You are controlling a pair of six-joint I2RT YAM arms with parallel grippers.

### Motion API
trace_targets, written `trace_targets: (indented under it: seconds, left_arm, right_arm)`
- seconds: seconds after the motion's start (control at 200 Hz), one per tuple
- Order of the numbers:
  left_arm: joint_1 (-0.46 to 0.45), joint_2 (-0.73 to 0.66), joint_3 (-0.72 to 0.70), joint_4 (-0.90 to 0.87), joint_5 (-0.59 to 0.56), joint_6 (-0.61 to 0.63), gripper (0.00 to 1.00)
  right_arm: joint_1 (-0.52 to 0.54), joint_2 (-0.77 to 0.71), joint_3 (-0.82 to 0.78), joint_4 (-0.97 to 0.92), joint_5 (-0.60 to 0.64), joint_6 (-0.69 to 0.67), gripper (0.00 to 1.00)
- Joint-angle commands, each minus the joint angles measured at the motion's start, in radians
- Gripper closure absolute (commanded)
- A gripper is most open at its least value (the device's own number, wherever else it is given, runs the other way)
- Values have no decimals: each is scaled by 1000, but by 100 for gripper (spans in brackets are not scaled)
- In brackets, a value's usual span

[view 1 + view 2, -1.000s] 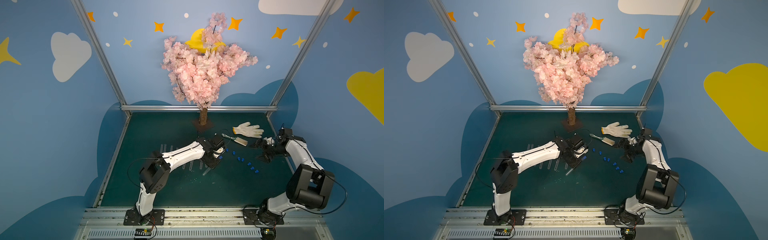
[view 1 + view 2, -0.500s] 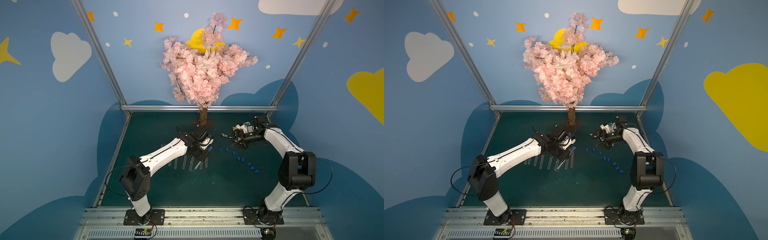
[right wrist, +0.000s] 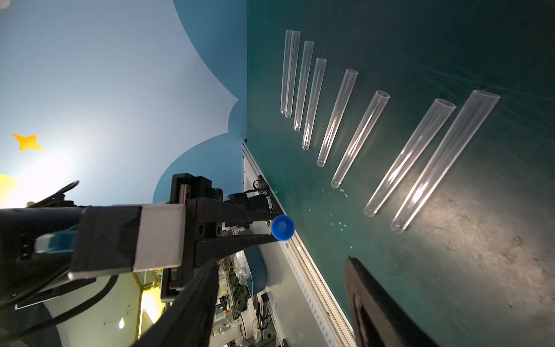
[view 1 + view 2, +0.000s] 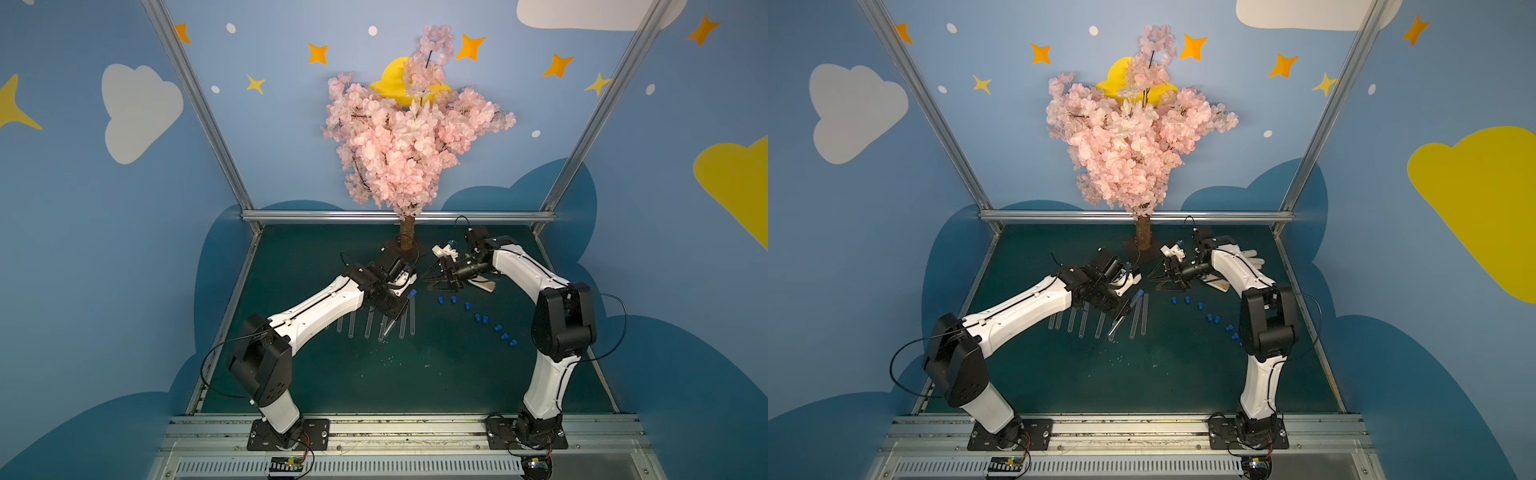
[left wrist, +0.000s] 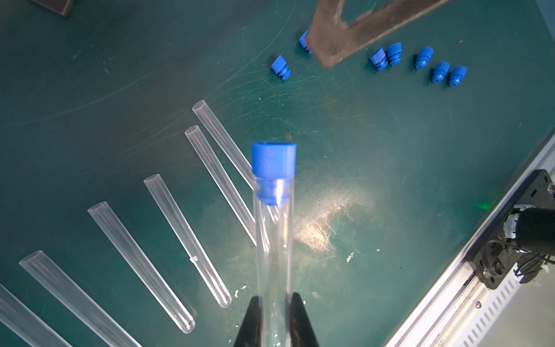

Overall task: Remove stoppers from test tubes
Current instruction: Open the stopper on the test tube.

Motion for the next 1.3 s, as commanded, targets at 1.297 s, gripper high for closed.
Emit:
trace_targets:
  seconds: [1.297]
  left_arm:
    - [8, -7, 22, 13, 47, 44, 86]
  right_arm:
    - [89, 134, 167, -223, 16, -152, 67]
